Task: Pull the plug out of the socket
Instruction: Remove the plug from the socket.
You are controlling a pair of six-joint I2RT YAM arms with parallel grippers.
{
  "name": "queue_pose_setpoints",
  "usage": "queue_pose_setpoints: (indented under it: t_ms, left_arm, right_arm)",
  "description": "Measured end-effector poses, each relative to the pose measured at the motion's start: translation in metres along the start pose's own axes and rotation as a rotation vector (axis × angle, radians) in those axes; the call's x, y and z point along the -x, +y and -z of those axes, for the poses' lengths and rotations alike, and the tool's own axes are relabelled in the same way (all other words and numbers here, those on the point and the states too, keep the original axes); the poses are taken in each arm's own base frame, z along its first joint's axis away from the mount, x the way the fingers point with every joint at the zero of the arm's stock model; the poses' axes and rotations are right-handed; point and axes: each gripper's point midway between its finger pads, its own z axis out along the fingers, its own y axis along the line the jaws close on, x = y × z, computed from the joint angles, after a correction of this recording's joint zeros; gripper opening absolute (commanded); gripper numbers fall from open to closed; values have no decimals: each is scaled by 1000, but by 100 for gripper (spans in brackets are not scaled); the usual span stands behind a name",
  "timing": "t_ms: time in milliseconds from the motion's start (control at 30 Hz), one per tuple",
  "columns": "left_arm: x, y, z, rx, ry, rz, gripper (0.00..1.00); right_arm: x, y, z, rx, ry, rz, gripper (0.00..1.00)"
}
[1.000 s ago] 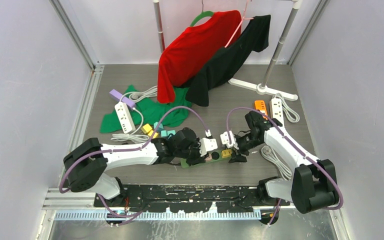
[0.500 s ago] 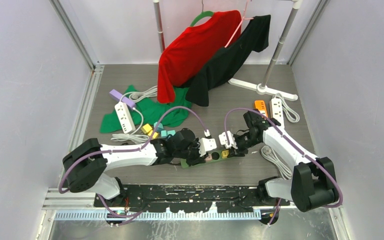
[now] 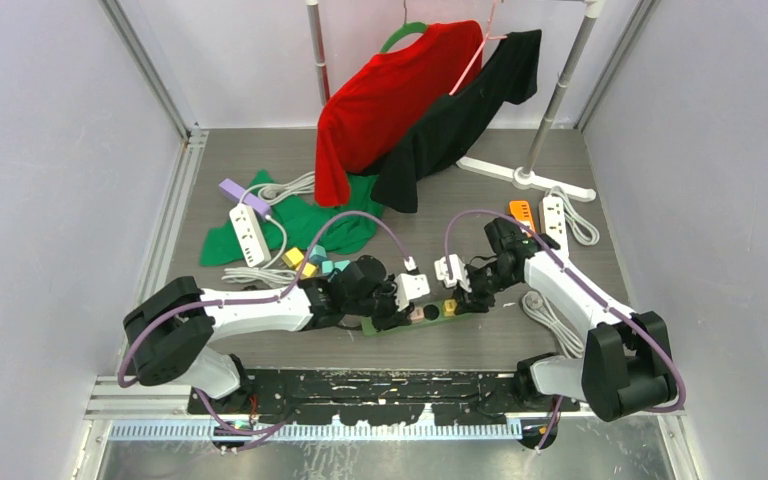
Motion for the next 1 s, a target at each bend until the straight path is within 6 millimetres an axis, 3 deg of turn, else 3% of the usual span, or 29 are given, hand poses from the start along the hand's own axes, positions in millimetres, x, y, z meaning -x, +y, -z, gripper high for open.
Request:
queue_pose_setpoints:
  t_ms: [333,767,1000]
  left_arm:
    - [1,-1,1,-36,-33,25,0]
    - [0,3,0,-34,-41,65,0]
    - [2,3,1,-51,-59,71,0]
  right_arm:
    - [5,15,0,73,-50,129,4]
    - [1,-4,0,-46,4,-145,2]
    - [2,10,4,33,-55,43,2]
